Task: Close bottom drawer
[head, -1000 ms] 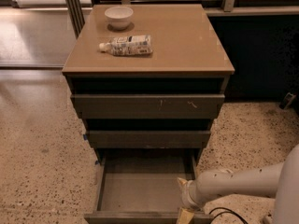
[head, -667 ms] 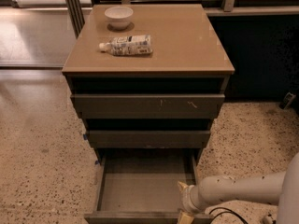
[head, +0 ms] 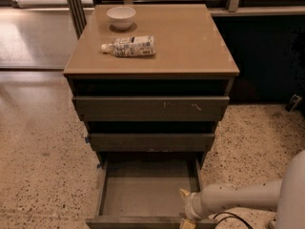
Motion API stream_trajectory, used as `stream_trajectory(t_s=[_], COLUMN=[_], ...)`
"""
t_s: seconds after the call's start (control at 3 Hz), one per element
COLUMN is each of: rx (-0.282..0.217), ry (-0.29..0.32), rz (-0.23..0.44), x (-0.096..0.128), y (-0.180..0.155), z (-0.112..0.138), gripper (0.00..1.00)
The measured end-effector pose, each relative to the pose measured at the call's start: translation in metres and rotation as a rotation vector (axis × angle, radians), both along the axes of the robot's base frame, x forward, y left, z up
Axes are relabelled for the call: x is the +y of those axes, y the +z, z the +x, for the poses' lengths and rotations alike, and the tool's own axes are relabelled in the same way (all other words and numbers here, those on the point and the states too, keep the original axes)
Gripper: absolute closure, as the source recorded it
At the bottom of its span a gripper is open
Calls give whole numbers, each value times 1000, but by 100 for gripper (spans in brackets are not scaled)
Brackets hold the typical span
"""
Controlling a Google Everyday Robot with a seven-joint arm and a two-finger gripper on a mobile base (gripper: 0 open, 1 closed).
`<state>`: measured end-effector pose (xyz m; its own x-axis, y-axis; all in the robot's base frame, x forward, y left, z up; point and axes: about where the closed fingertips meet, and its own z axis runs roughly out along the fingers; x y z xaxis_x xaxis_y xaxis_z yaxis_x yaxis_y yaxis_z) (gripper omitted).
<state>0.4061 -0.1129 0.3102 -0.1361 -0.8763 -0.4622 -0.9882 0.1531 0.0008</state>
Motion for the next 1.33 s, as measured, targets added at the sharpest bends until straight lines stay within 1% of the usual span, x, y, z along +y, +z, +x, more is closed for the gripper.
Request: stream_trajectory(t_s=[0.33, 0.67, 1.0, 1.33], rx=[19, 25, 13, 15], ry=[2, 5, 4, -10], rz=[22, 29, 24, 31], x=[8, 15, 21, 22], y=[-37, -64, -91, -105], z=[-2, -4, -6, -7], gripper=[0, 0, 0, 0])
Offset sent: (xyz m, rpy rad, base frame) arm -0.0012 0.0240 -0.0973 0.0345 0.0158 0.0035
